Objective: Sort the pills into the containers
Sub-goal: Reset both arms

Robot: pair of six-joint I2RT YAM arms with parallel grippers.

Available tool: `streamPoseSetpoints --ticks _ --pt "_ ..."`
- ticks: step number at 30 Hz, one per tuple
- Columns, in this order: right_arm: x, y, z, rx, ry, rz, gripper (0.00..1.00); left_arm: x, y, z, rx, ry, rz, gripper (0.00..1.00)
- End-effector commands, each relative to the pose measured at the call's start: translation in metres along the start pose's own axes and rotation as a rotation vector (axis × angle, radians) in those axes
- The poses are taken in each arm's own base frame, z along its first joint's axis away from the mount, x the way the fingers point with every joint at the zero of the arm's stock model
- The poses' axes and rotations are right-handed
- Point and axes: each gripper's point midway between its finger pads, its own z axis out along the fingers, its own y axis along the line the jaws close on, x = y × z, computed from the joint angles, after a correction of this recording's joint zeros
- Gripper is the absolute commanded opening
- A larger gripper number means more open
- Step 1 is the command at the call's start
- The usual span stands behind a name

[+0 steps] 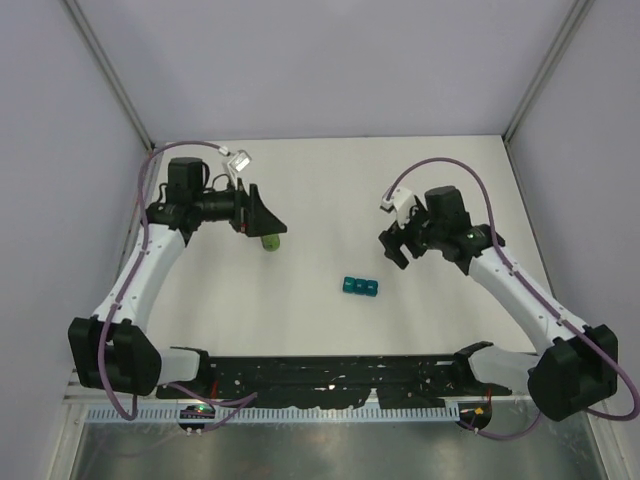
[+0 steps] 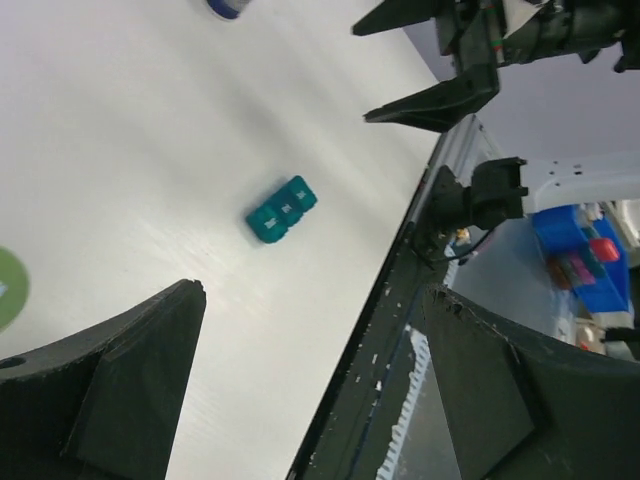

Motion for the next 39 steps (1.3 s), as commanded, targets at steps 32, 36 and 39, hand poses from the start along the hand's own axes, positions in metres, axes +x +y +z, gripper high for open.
streamPoseSetpoints --ticks 32,36,39 --pt "0.012 -0.072 -0.148 0.68 -0.314 0.401 0.95 0.011 0.039 -0.139 -0.781 -0.452 0.323 1.0" --pt "0.014 -0.067 -0.146 0.662 -0.317 0.377 0.95 0.01 0.034 -0.133 -0.729 -0.484 0.334 1.0" --pt "0.013 -0.07 -0.152 0.693 -0.341 0.352 0.95 0.009 0.028 -0.128 -0.683 -0.506 0.359 1.0"
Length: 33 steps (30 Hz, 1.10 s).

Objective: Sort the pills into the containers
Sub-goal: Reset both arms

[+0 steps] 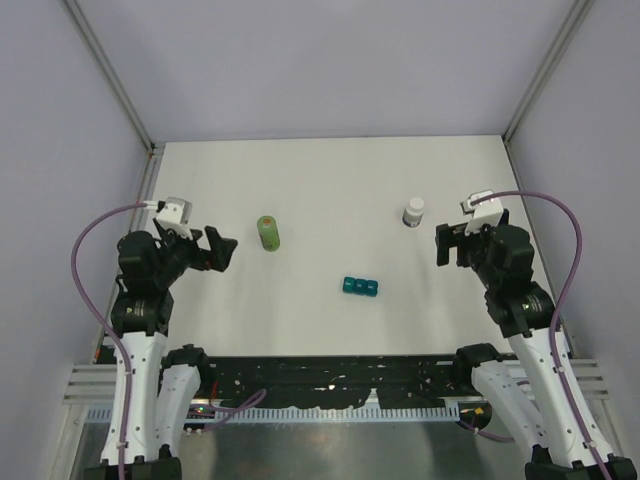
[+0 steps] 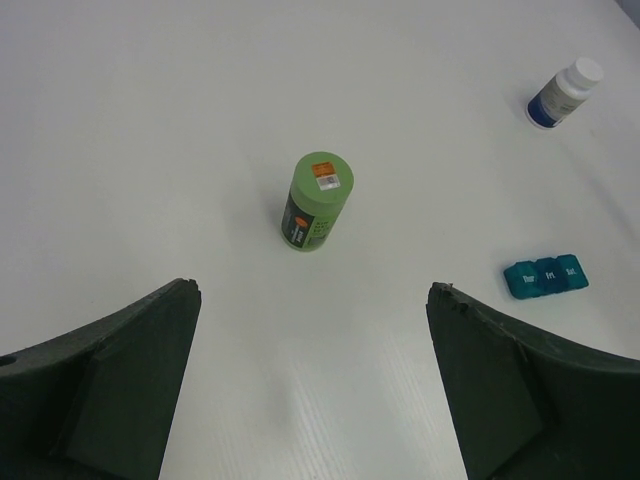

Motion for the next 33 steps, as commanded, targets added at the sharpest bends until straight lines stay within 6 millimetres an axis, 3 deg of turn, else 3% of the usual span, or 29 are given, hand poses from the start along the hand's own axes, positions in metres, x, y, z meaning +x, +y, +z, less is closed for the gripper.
streamPoseSetpoints --ticks 1,11,33 --pt "-0.013 -0.01 -0.005 0.048 -0.082 -0.011 0.95 -0.025 -0.015 -0.001 0.082 -0.133 0.03 1.0" --pt "-0.007 -0.021 0.0 0.111 -0.062 -0.035 0.95 -0.033 -0.011 -0.007 0.041 -0.248 0.075 1.0" --pt "-0.003 -0.024 0.002 0.127 -0.039 -0.044 0.95 -0.02 -0.006 0.0 0.038 -0.209 0.069 1.0"
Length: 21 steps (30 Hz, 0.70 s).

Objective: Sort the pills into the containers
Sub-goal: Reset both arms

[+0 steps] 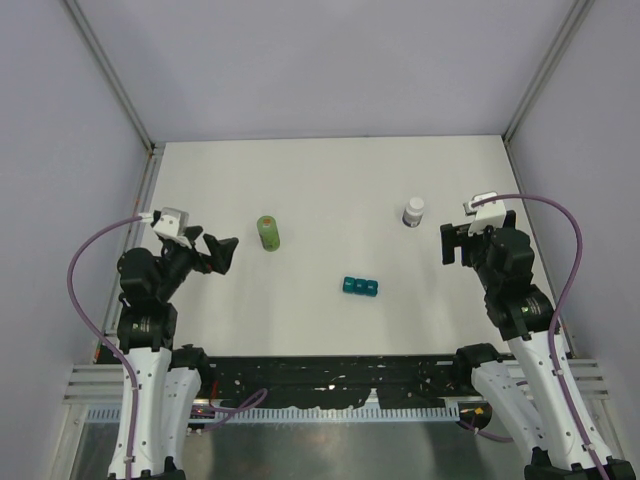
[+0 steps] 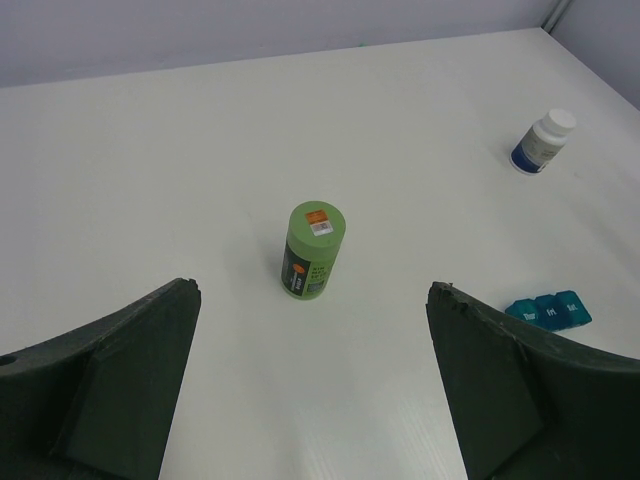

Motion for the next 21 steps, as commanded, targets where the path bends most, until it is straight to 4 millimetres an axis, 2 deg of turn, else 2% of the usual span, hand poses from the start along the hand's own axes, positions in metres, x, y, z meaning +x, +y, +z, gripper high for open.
streamPoseSetpoints --ticks 1,21 --pt "-0.0091 -0.0047 0.0028 0.021 -0.035 0.003 0.95 -0.0121 0.0009 0.0016 0.003 -0.048 0.041 0.99" --pt "-0.0094 -0.0055 0.0002 0.023 -0.045 0.001 0.95 -0.0134 -0.0004 -0.0006 0.005 -0.06 0.052 1.0"
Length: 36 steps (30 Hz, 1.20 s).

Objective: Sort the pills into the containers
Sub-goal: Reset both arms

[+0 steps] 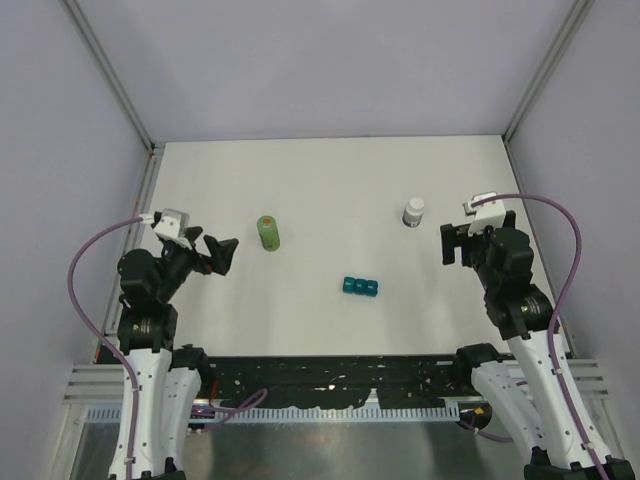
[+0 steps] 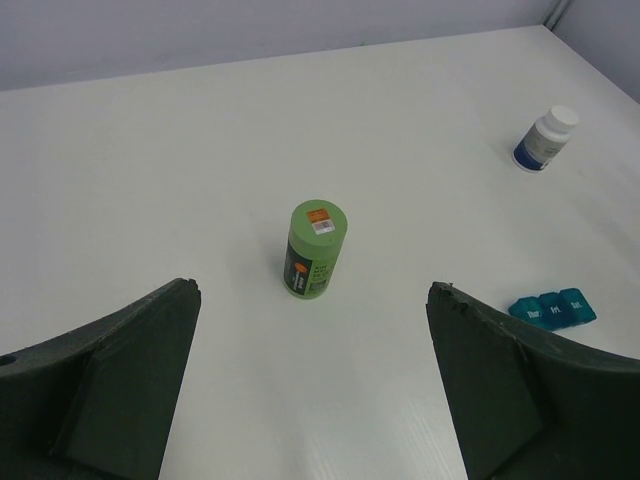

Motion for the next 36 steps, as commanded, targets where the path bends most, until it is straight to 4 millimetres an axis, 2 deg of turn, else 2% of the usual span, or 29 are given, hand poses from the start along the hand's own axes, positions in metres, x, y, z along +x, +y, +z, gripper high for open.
streamPoseSetpoints --ticks 1,36 --pt "-0.0112 -0.0047 -0.0005 0.019 -0.049 0.002 0.95 -0.0134 -0.0004 0.0006 0.006 -0.055 0.04 0.99" --pt "-0.0104 -0.0049 -0.0019 0.016 -0.05 -0.003 0.95 -0.0169 -0.0043 -0.002 0.021 -0.063 0.049 1.0"
